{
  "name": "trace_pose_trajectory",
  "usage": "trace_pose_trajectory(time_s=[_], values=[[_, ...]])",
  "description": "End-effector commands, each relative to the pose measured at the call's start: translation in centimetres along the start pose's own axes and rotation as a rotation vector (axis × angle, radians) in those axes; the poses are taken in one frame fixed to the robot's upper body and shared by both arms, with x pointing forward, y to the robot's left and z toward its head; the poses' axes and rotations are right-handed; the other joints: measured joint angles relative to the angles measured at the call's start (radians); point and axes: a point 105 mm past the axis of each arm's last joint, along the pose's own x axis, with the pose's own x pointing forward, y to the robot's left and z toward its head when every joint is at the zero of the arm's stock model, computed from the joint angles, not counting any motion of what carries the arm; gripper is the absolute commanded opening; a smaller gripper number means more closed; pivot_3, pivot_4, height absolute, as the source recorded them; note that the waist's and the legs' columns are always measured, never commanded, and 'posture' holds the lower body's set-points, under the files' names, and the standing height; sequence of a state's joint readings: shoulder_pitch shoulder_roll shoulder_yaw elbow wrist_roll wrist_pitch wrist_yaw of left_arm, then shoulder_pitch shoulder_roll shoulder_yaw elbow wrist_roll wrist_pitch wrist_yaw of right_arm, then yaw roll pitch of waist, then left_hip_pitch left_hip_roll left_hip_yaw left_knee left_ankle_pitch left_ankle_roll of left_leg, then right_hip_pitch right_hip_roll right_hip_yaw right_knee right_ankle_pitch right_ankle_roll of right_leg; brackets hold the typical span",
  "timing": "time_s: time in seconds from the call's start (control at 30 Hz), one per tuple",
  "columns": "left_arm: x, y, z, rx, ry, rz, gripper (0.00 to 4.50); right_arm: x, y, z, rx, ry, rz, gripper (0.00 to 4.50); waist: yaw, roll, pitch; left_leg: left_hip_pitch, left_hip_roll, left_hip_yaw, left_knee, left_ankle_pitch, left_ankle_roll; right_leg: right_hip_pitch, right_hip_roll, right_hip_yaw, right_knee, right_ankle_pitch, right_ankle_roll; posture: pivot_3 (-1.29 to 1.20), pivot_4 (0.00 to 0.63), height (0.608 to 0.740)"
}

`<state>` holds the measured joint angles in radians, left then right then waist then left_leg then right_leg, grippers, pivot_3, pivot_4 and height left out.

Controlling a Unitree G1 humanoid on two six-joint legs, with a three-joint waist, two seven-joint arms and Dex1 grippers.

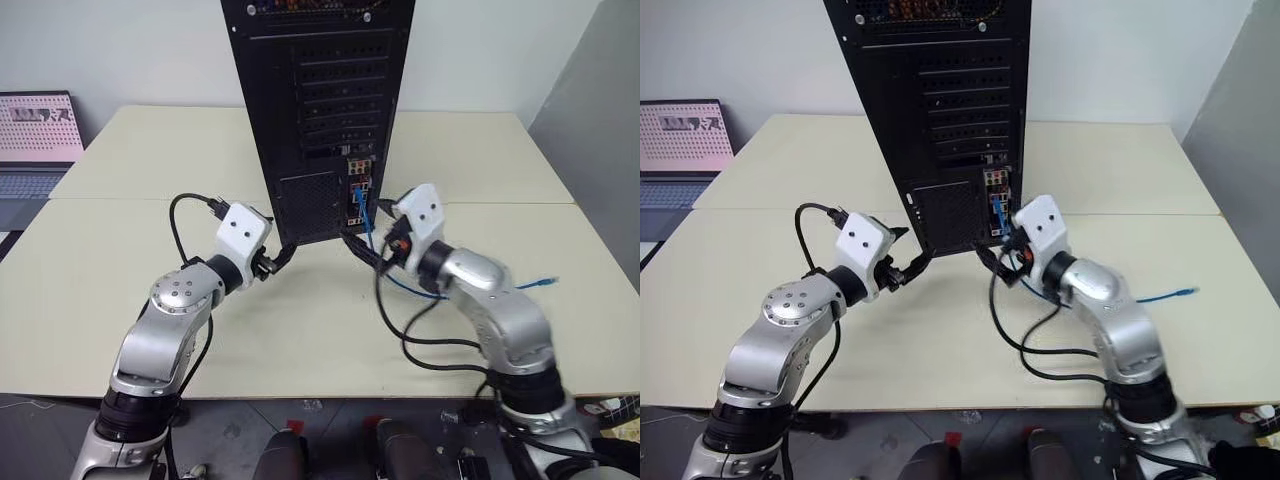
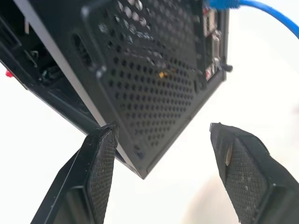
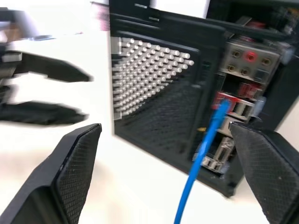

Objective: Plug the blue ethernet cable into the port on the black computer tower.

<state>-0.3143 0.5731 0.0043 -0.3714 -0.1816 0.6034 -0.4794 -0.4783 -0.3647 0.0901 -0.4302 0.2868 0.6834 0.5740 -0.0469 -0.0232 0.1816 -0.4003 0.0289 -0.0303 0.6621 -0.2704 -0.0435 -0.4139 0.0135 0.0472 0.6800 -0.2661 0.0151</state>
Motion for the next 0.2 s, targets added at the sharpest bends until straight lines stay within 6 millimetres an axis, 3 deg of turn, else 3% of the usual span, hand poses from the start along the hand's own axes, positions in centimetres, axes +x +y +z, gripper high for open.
trace_pose_trajectory(time_s=[0.03,0.2], values=[[-1.2,1.5,0.7,0.032,-0.034,0.006,3.32,-2.4,-0.5,2.0,-0.028,-0.075,0.097,4.47,0.000,0.000,0.000,0.000,0.000,0.000,0.000,0.000,0.000,0.000,0.000,0.000,0.000,0.000,0.000,0.00,0.150,0.740],[-2.1,2.3,0.6,0.030,-0.043,-0.007,3.32,-3.3,-2.1,1.8,-0.041,-0.056,0.105,4.47,-0.001,0.000,0.000,0.001,0.000,0.000,0.000,0.000,0.000,0.000,0.002,0.000,0.000,0.000,0.000,0.00,0.150,0.740]])
